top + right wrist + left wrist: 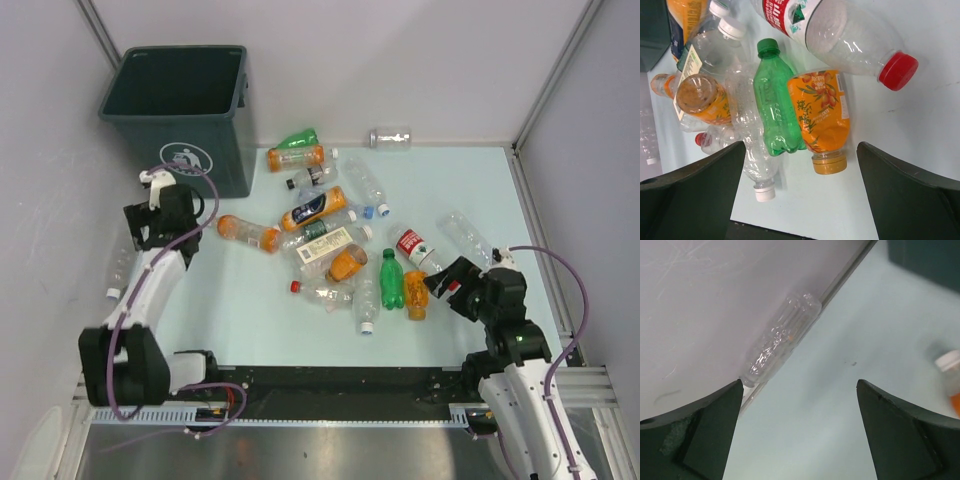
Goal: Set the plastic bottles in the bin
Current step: Pick up the plastic bottle from the corner of the board, then place the plastic bottle in the trash bin.
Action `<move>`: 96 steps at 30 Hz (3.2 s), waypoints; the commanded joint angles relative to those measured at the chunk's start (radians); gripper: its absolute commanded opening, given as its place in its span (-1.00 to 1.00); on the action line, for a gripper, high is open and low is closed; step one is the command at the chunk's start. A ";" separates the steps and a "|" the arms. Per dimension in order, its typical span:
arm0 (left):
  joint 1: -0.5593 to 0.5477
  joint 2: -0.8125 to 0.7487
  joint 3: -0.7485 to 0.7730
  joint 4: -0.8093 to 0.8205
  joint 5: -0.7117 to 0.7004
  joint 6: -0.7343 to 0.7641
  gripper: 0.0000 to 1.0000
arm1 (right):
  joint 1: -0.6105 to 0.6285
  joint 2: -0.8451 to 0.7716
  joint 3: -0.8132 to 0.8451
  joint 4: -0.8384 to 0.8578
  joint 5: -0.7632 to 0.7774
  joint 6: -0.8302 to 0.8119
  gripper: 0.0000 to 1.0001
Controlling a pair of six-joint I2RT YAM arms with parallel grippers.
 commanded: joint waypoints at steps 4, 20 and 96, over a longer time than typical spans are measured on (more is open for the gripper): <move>0.090 0.223 0.062 0.026 -0.012 0.129 1.00 | -0.004 0.008 -0.016 0.023 -0.018 -0.018 0.99; 0.287 0.573 0.184 0.026 -0.025 0.179 0.99 | -0.012 0.061 -0.024 0.040 0.004 0.000 0.99; 0.234 -0.366 0.253 -0.201 0.899 -0.355 -0.79 | -0.032 0.015 -0.009 0.043 0.024 -0.038 0.95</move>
